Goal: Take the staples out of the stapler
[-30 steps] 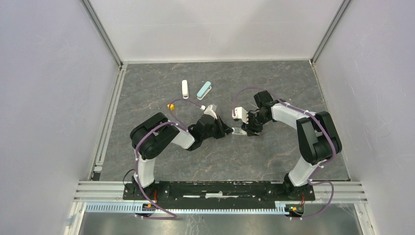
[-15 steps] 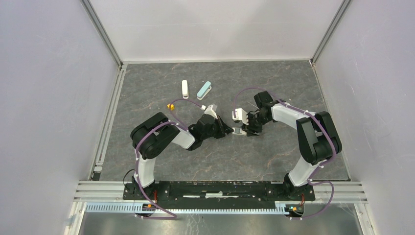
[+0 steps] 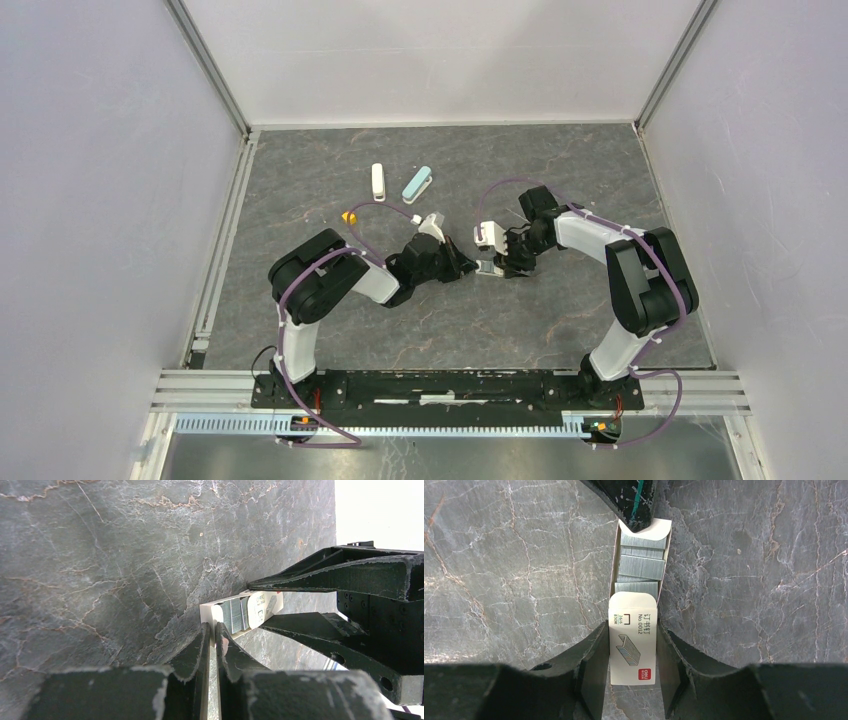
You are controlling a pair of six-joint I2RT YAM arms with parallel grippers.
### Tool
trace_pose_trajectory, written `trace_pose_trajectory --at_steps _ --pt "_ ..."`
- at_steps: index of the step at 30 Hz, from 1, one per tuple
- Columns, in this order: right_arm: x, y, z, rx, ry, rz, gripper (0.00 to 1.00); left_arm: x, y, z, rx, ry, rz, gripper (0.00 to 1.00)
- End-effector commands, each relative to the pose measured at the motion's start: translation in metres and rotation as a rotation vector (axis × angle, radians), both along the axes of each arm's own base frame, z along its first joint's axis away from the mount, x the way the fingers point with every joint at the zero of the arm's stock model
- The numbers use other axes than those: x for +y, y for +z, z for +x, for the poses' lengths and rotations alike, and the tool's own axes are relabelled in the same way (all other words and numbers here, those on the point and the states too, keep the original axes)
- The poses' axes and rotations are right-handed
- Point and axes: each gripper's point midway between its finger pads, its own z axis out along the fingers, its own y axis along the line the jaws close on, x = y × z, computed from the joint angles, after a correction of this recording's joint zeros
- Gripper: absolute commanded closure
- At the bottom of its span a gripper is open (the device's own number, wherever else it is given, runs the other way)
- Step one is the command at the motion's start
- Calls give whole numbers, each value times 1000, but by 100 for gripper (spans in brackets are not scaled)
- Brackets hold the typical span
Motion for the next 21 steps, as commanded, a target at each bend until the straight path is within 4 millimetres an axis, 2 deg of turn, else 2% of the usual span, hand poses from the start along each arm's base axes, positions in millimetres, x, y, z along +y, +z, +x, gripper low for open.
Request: trace_pose_trajectory --at_steps 1,7,15,21 --pt "4 -10 -15 50 56 3 56 -3 -9 -3 33 -6 7 88" --pt "2 -12 -22 66 82 -4 55 -1 -11 -3 42 12 9 89" --pt "5 -13 -17 70 1 5 56 2 -13 -2 59 41 -1 89" --pt "3 -13 -22 88 -9 1 56 7 -14 -2 60 66 0 90"
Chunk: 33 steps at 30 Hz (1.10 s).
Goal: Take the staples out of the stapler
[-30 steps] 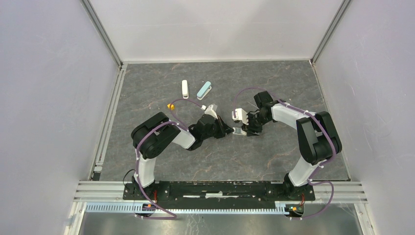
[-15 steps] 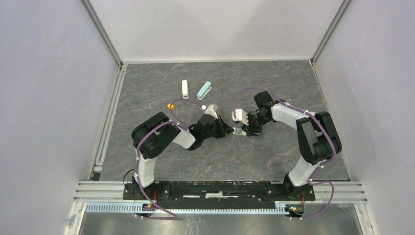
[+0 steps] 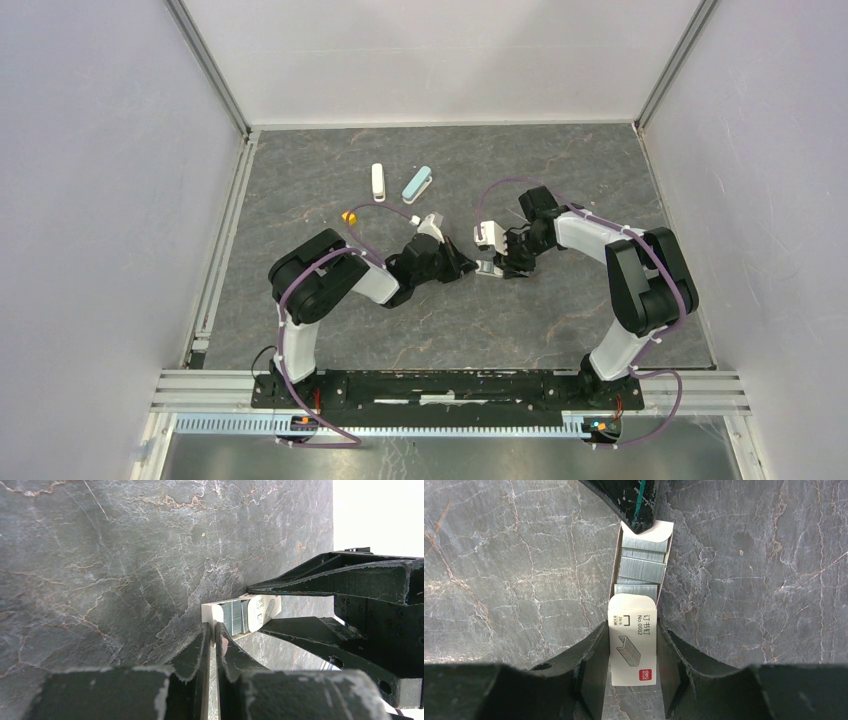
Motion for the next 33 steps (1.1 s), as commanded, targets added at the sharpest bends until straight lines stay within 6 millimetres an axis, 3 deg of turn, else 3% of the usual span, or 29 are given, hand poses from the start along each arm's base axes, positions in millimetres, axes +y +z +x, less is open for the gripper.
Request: trace_pose_trajectory --at_steps 1,33 --pt "1 -13 -21 81 -5 -8 56 7 -14 -4 45 48 11 90" --pt "5 -20 -24 73 -141 0 57 5 -2 -9 33 73 -20 91"
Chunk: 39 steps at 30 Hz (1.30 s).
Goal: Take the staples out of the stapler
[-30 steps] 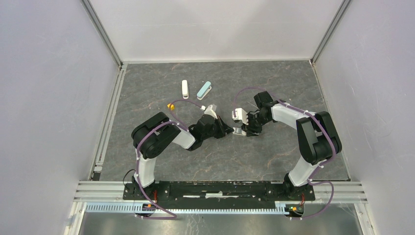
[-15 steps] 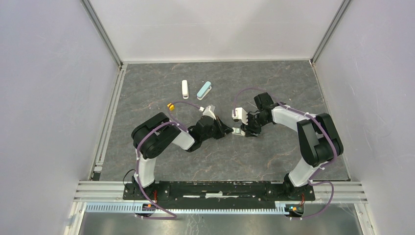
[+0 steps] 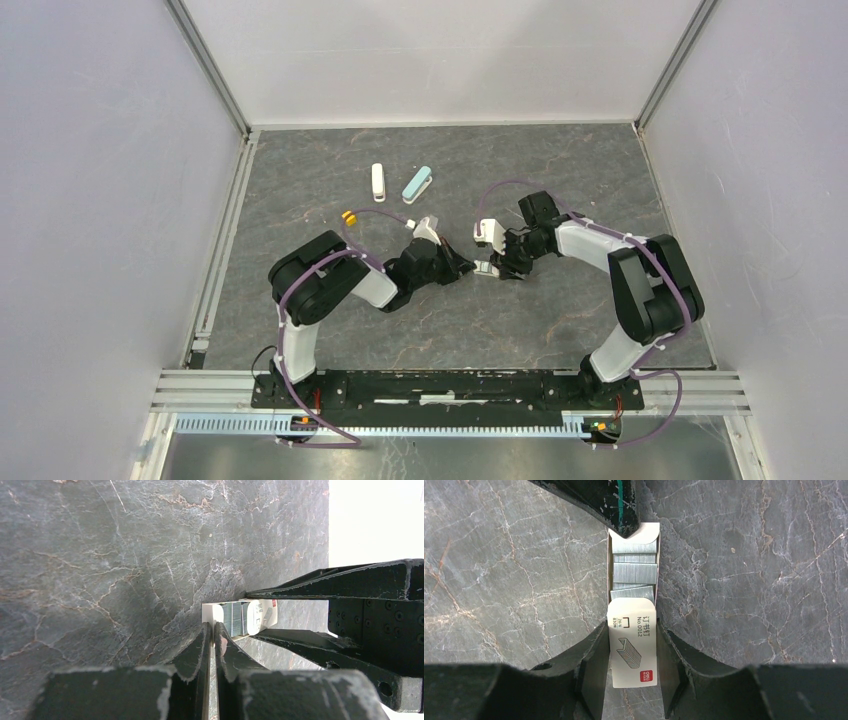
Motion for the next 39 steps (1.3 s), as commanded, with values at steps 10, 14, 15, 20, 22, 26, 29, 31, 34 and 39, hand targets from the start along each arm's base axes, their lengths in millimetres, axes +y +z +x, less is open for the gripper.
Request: trace_pose_trajectory --at_steps 10,14,15,20,22,26,29,31,34,39 --pt "-2 -18 -20 54 -4 -41 54 0 -2 -9 16 27 4 91" --pt "-4 -11 -15 30 -1 -48 47 3 -4 -9 15 32 11 91" --pt "-3 -9 -14 23 1 -49 45 3 -4 -10 15 31 11 90" --pt "-3 13 -4 -11 -11 -14 37 4 -4 -9 12 35 15 90" --pt "-3 23 1 -20 -28 16 37 5 -3 -9 8 34 15 90" --pt "-6 39 4 -11 -82 89 38 4 -1 -9 4 31 13 90" --pt "-12 47 5 3 -148 146 41 3 1 -9 -2 28 10 90" --pt "-19 51 7 5 -217 180 44 2 2 -8 -4 26 8 90" --pt "-37 54 19 4 -427 207 56 1 5 -7 -8 24 4 90" --pt "-64 36 17 22 -713 192 79 0 5 -7 -9 25 4 90"
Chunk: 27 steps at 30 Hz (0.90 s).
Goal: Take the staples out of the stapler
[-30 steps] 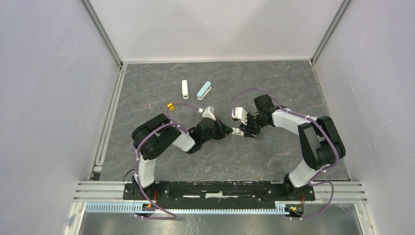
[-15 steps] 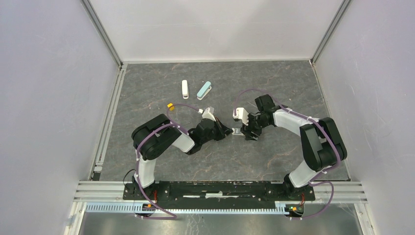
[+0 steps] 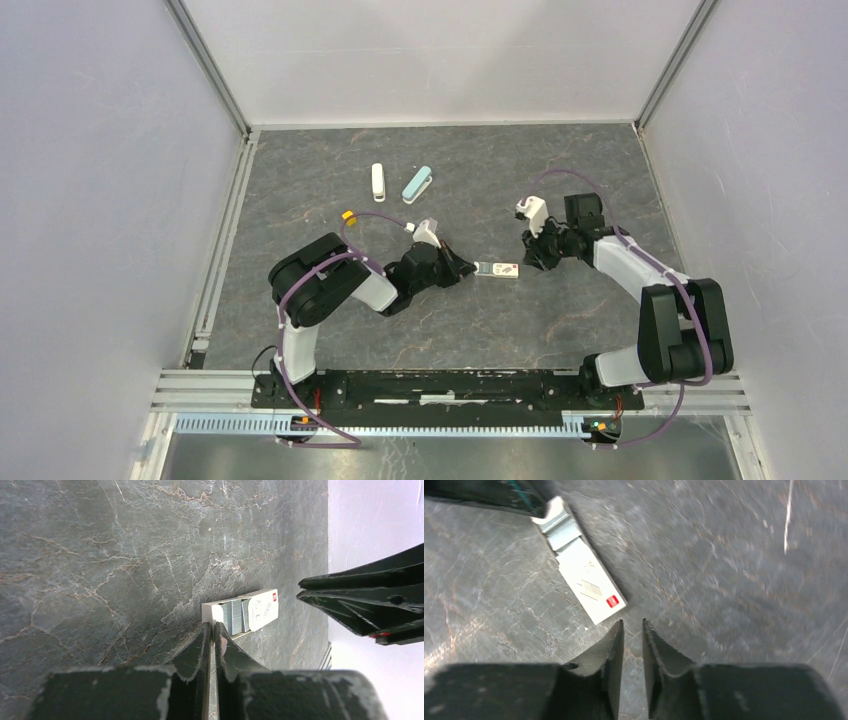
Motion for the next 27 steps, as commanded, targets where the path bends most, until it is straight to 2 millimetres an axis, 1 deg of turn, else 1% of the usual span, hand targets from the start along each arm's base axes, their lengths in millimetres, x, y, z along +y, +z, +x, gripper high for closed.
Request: trace_pose_trajectory --at_steps 1,3,6,9,15,24,27 --pt "-13 -8 4 31 -276 39 84 -1 6 -3 0 -1 4 90" --pt "-17 -15 -1 55 -337 42 89 0 5 -3 3 0 6 90" --pt "-20 -23 -6 104 -417 51 92 -1 5 -3 3 0 3 90" --pt "-17 -31 -11 164 -463 78 95 -3 6 -2 3 -3 -4 90" --pt "1 -35 -15 235 -450 146 97 -6 8 -3 1 -11 -10 90" --pt "24 -40 -14 265 -405 147 98 -15 9 -4 5 -30 -21 90" --pt "27 -42 -15 269 -393 139 98 -17 10 -5 4 -34 -24 90"
